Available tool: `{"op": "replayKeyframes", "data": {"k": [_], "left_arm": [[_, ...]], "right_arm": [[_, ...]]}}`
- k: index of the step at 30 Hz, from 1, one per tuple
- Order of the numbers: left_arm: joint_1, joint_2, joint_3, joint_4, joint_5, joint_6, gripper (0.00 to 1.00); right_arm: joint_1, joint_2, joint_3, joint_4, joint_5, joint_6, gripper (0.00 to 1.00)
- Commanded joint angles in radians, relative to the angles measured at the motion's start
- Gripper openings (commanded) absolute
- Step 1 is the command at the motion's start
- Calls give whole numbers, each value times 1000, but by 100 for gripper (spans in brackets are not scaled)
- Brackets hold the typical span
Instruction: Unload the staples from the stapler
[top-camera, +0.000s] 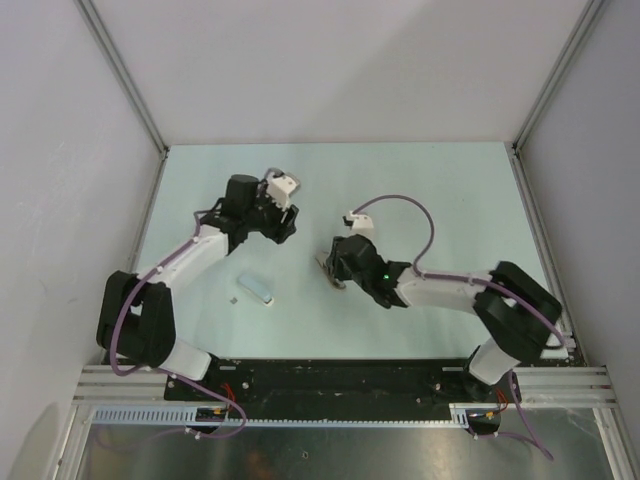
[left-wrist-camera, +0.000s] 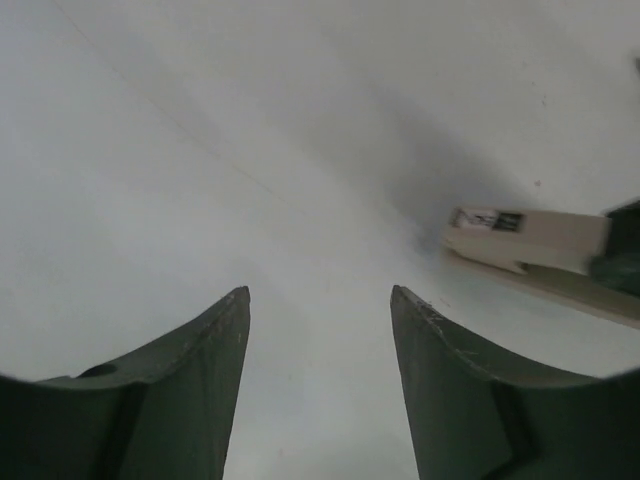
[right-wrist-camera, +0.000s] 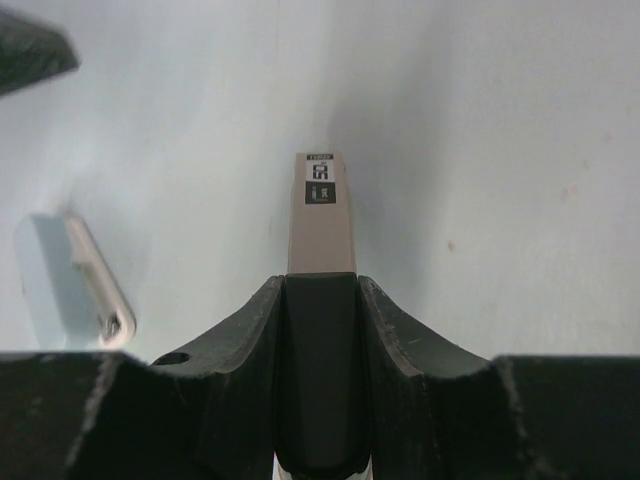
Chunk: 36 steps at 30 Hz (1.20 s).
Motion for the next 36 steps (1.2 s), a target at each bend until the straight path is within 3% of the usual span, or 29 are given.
{"op": "replayKeyframes", "data": {"k": [1,8,17,24,36], "left_arm": [[117,-8,64,-130,244,-192,65],[177,1,35,-168,272,-176,66],[198,6,20,-169,311,-187,65],[198,-20,-14,-176,336,-183,67],[190,-37,-88,-187,459,-130,66]], "right_arm": [[17,174,177,27,160,10,0],[49,371,411,-220,155,39,0],[45,412,484,-382,48,24,0],[19,546,719,-597,-78,30,0],[-66,387,657,-403,-119,375,0]]}}
